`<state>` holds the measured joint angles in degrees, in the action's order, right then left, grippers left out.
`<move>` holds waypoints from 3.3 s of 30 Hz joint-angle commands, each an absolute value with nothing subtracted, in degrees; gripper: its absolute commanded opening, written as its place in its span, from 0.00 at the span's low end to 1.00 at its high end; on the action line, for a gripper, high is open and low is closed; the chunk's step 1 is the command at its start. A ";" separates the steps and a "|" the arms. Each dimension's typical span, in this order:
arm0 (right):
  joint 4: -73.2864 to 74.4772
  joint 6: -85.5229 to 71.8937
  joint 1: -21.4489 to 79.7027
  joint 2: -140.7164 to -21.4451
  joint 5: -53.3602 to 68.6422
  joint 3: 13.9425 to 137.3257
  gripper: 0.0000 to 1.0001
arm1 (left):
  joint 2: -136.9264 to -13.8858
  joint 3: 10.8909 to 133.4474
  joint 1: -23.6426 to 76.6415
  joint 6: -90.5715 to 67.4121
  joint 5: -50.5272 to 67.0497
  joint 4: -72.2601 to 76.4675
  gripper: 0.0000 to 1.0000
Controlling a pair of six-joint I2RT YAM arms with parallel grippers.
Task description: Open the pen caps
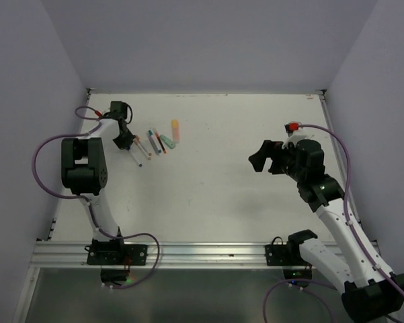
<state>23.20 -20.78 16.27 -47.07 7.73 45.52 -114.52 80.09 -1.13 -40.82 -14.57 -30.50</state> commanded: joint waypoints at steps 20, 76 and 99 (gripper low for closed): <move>-11.06 -26.02 43.85 -76.01 9.67 58.62 0.89 | -71.37 46.86 13.01 -47.81 17.57 15.10 0.00; -12.39 -18.54 47.11 -87.36 7.29 61.61 0.00 | -70.49 47.11 19.86 -44.74 19.42 20.04 0.08; -18.46 -23.47 47.29 -76.56 6.77 36.74 0.00 | -73.74 53.52 20.13 -49.83 6.24 33.57 0.00</move>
